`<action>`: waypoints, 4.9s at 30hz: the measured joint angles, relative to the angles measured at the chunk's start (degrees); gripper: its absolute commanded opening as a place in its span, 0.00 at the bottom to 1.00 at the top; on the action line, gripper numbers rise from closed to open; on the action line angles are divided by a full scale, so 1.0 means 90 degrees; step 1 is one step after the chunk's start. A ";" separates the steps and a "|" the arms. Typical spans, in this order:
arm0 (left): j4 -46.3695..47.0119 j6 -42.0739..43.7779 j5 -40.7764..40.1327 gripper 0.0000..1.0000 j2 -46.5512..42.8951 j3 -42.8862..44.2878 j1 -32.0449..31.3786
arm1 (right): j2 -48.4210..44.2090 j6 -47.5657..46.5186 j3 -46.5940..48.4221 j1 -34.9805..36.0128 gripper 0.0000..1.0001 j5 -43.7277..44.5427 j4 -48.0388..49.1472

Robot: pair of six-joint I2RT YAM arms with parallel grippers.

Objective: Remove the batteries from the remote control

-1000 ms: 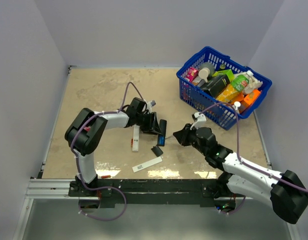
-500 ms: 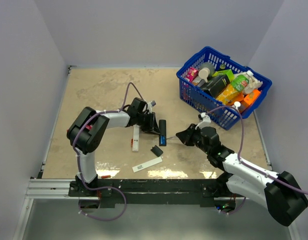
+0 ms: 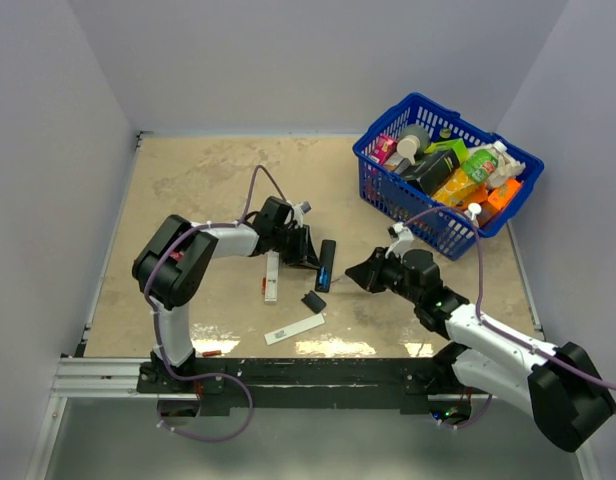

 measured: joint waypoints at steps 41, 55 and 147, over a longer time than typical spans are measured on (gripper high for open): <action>0.0379 -0.0168 0.0012 0.25 -0.0070 -0.0238 0.0002 | 0.1156 -0.1270 0.1530 0.0000 0.00 0.0369 -0.0797; 0.0420 -0.0279 0.0010 0.25 -0.0131 -0.0338 0.0000 | 0.1144 -0.1243 0.1496 0.0000 0.00 0.0214 -0.0510; -0.1061 0.0095 -0.1081 0.35 -0.1700 -0.0245 -0.0046 | 0.0333 -0.0767 0.1462 0.0005 0.00 0.0197 -0.1479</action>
